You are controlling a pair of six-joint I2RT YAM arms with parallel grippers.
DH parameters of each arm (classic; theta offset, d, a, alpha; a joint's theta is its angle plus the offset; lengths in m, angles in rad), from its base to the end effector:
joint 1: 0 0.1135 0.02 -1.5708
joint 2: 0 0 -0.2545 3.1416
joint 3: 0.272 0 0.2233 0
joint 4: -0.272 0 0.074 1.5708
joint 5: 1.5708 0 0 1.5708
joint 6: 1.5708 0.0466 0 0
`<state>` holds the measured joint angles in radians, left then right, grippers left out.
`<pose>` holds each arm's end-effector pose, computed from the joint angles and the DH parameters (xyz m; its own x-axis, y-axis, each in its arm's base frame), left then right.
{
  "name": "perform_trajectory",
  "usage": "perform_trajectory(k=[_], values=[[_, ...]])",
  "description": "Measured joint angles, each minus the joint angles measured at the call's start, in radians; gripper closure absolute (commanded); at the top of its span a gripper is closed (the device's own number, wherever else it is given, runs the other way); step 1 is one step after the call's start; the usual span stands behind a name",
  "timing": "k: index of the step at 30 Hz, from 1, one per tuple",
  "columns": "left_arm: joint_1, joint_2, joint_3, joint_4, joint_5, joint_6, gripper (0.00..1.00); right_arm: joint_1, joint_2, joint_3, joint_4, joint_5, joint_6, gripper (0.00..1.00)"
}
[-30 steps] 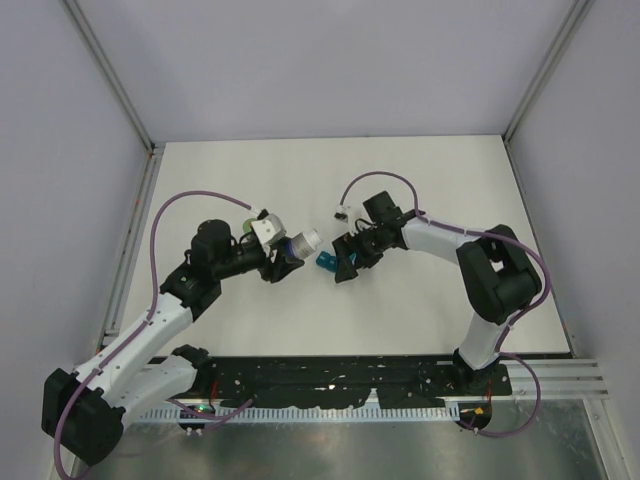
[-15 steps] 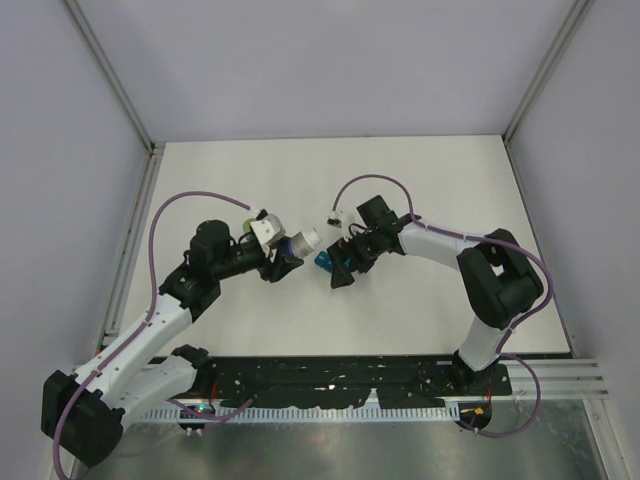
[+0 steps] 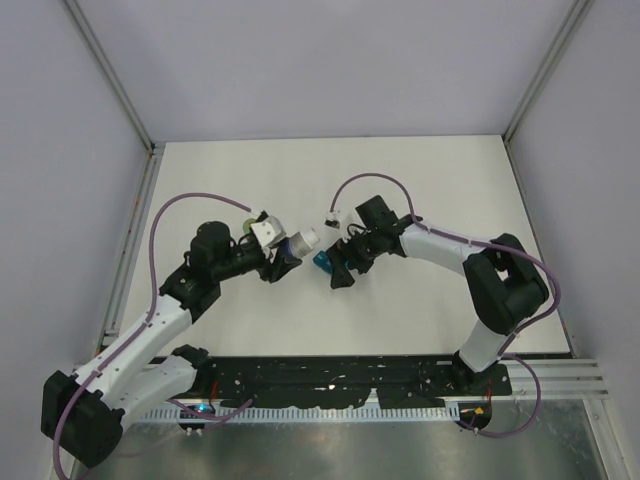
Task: Sort the pills into containers
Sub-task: Pour the pill into the pill container.
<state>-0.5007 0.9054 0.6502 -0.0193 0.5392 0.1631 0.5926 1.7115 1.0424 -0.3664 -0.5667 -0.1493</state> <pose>0.1603 -0.1150 0.2866 -0.0973 0.2121 -0.9724 0.8729 0.4876 0.0190 0.2510 0.1992 0.1817 -0.6017 -0.5564 -0.5731 -0.7967 0.4693 0.3807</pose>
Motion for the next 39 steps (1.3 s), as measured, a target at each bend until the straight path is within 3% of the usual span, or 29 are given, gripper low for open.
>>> perform_trajectory(k=[9,21,39], values=[[0.000,0.017,-0.053,0.004,-0.004,0.061,1.00,-0.040,-0.067,0.000,-0.021,0.030,-0.042,0.08],[-0.003,0.168,-0.084,0.064,0.004,0.107,1.00,-0.153,-0.090,0.000,-0.060,0.057,-0.081,0.08],[-0.133,0.324,-0.113,0.210,-0.134,0.039,1.00,-0.252,-0.124,-0.020,-0.076,0.036,-0.090,0.09]])
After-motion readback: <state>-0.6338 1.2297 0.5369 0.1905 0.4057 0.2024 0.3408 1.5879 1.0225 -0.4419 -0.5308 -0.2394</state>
